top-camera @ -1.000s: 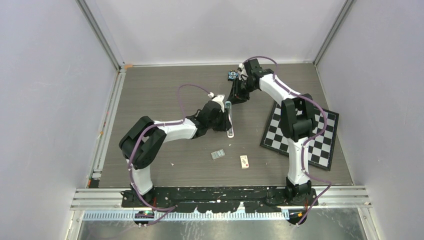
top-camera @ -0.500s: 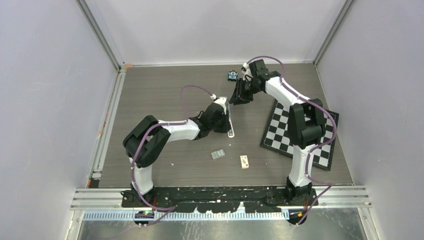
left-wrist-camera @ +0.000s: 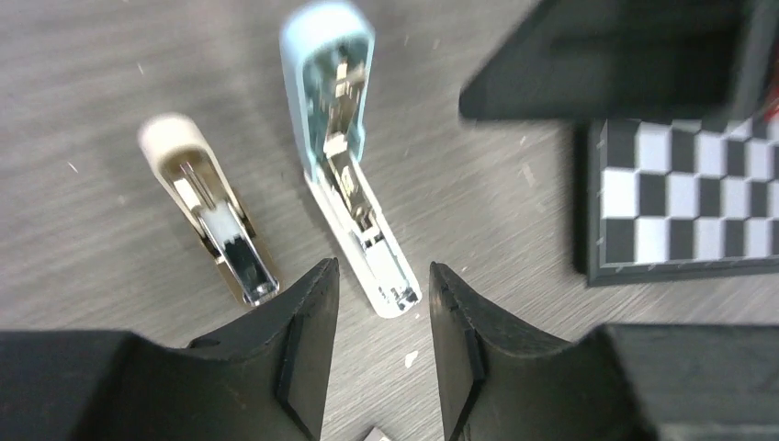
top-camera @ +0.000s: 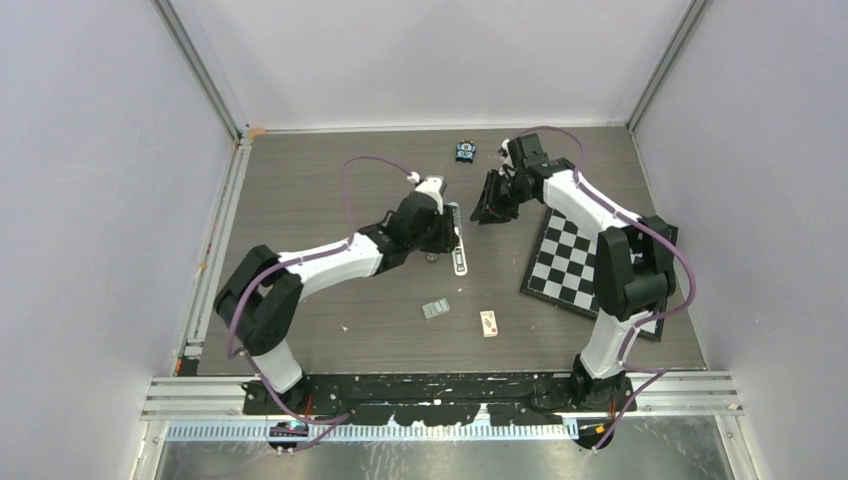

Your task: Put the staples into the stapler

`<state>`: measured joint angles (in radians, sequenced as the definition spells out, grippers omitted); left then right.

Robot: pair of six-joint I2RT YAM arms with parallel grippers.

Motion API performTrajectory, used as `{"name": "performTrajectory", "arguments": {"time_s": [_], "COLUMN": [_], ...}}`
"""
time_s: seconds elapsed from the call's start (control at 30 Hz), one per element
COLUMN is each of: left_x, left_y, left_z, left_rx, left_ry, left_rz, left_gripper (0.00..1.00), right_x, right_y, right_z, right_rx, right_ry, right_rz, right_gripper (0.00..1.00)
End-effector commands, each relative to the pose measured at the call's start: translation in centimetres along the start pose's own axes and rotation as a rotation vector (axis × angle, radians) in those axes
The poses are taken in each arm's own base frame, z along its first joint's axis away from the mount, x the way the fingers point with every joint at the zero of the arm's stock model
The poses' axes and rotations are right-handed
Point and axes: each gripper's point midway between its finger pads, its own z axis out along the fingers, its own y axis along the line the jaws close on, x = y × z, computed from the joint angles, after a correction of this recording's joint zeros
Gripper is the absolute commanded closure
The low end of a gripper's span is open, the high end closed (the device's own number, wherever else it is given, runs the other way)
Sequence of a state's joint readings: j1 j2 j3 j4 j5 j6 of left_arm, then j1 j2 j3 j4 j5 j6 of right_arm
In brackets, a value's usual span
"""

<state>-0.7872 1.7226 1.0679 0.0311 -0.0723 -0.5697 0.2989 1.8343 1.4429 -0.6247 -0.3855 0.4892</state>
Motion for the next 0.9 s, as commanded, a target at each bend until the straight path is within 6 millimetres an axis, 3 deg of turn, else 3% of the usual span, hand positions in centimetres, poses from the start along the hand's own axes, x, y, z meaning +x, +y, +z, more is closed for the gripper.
{"name": "performTrajectory", "arguments": {"time_s": [0.0, 0.3, 0.4, 0.53, 0.87], "left_x": [-6.5, -11.5, -12.2, -12.3, -11.0], "left_y": [0.0, 3.5, 3.9, 4.5, 2.9], "left_z": [-2.3, 0.6, 1.9, 3.7, 6.6], "left_rx": [0.0, -0.02, -0.008, -0.009, 0.098], "left_ry": [-0.141, -0.153, -0.121, -0.085, -0.003], "left_rz": [-0.036, -0.094, -0.09, -0.084, -0.091], "left_gripper": [0.57, 0.59, 0.59, 0.59, 0.63], "right_x": [0.6, 3.1, 3.7, 4.4, 6.5], "right_y": [1.1, 1.4, 1.2, 0.9, -0.7], "right_z": [-1.2, 0.8, 1.7, 2.4, 4.0], "right_rx": [-0.029, -0.048, -0.04, -0.02, 0.014], "right_ry": [-0.048, -0.053, -0.024, -0.003, 0.063], "right_rz": [0.028, 0.102, 0.099, 0.088, 0.054], "right_gripper": [0.69, 0.7, 0.69, 0.66, 0.67]}}
